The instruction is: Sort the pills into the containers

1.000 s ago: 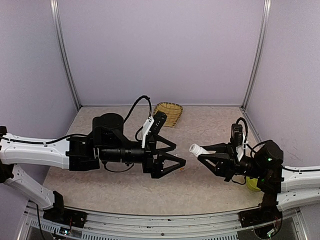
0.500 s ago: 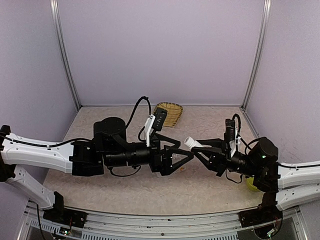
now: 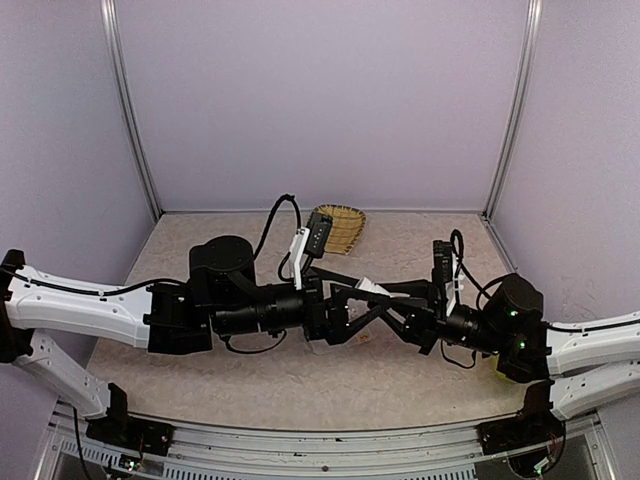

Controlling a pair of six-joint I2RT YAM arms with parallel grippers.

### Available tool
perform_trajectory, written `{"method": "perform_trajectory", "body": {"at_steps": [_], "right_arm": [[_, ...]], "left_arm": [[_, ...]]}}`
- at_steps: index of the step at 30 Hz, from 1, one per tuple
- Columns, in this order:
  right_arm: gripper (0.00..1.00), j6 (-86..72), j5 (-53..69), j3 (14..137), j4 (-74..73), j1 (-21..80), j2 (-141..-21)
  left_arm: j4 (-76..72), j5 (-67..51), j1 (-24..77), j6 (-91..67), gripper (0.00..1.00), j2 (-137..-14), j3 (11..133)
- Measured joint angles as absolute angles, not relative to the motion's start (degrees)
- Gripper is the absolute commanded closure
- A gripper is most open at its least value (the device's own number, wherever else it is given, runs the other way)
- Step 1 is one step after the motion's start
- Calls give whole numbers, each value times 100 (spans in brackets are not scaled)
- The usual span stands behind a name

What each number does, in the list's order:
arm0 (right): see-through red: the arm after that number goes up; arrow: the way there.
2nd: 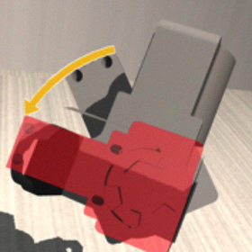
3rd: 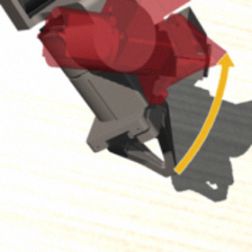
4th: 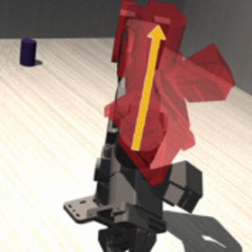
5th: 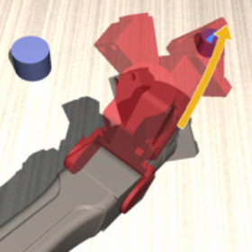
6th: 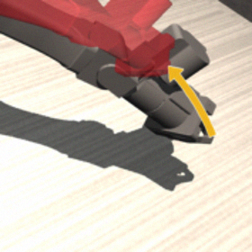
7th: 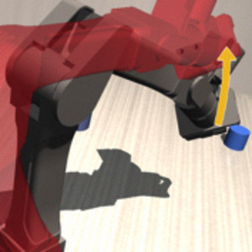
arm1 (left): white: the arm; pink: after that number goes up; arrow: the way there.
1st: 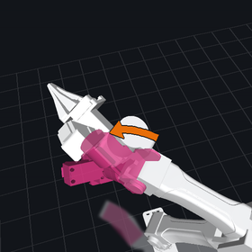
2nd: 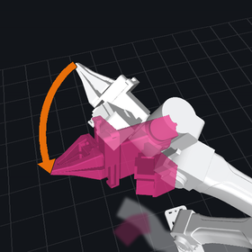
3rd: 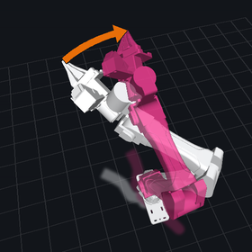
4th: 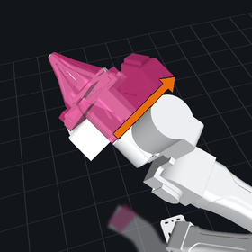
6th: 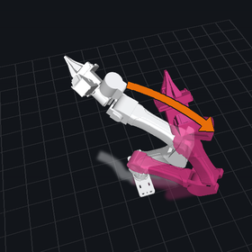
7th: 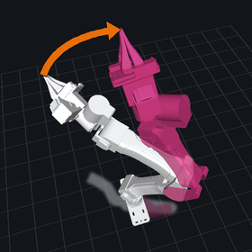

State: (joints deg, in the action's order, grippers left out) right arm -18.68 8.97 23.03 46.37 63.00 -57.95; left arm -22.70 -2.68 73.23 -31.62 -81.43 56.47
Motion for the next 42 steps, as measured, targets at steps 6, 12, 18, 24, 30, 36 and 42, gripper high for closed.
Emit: {"method": "perform_trajectory", "body": {"at_steps": [6, 12, 18, 24, 30, 36, 42], "right_arm": [[85, -1831, 801, 2388, 4637, 6346, -5944], [86, -1763, 770, 2467, 4637, 6449, -6114], [86, -1734, 760, 2576, 4648, 6584, -6329], [86, -1717, 777, 2652, 4703, 6709, -6573], [86, -1715, 823, 2676, 4759, 6779, -6720], [86, -1697, 731, 2665, 4692, 6783, -6506], [87, -1525, 314, 2620, 4541, 6781, -5782]], "left_arm": [[-2320, -268, 7328, -3173, 1, -8143, 5647], [-2355, -250, 7332, -3168, 1, -8143, 5647], [-2357, -248, 7332, -3166, 1, -8143, 5647], [-2362, -246, 7332, -3166, 1, -8143, 5647], [-2390, -248, 7332, -3166, 1, -8143, 5647], [-2397, -189, 7336, -3146, 1, -8136, 5647], [-2392, -123, 7338, -3148, 1, -8101, 5629]]}}
